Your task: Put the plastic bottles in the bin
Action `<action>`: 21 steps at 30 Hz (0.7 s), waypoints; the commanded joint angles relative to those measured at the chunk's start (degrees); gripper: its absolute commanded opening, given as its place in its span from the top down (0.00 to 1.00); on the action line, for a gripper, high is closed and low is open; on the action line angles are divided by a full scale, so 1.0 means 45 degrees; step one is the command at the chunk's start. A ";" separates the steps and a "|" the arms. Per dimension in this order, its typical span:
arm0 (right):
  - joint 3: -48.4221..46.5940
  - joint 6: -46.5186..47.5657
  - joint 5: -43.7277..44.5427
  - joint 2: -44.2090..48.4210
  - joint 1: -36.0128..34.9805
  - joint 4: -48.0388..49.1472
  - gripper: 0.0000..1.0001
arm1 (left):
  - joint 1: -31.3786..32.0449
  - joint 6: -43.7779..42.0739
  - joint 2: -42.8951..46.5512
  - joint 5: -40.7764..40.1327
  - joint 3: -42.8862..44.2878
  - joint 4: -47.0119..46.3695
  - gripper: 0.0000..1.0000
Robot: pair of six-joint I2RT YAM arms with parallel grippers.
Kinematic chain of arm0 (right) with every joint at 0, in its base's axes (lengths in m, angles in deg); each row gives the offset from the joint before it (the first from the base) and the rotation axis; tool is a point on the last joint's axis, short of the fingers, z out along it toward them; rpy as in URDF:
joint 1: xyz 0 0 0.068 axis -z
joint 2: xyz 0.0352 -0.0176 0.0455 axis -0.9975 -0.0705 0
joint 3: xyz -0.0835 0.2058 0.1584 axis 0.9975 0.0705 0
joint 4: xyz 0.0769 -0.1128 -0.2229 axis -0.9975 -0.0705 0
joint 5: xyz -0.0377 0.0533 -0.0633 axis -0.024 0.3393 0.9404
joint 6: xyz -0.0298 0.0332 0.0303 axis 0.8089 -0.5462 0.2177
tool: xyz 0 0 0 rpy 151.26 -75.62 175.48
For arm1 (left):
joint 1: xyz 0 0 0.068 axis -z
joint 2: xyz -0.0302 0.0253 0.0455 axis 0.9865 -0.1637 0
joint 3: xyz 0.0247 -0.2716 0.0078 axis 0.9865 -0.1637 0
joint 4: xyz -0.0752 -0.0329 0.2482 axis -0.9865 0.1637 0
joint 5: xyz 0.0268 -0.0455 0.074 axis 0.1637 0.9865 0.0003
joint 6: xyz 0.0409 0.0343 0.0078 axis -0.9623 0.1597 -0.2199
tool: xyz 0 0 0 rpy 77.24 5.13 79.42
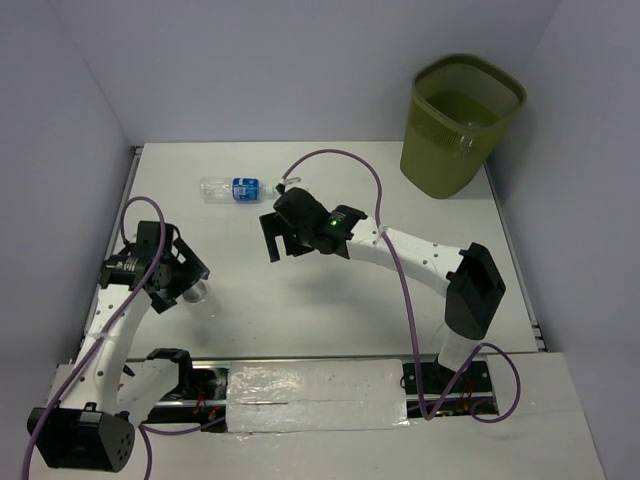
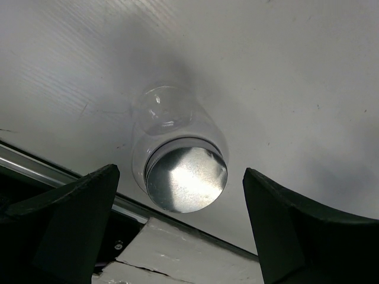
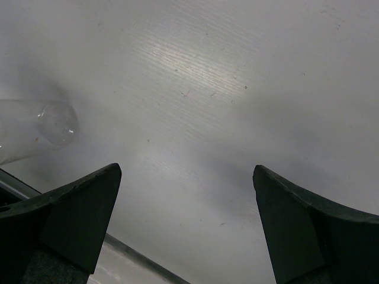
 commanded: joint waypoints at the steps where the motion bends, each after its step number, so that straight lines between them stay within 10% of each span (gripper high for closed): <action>1: -0.0040 -0.0171 0.0069 0.0287 -0.0110 0.0066 0.00 | 0.0361 0.0426 -0.0087 0.0143 -0.0221 -0.0401 0.01; 14: 0.0214 -0.0406 -0.0087 0.0228 -0.0286 0.0144 0.00 | 0.1045 0.0896 -0.0341 -0.0325 -0.0690 -0.0832 0.02; 21: 0.0136 -0.0387 0.0283 0.0403 -0.0286 -0.0012 0.00 | 0.1162 0.0623 -0.0400 -0.0326 -0.0242 -0.0968 0.28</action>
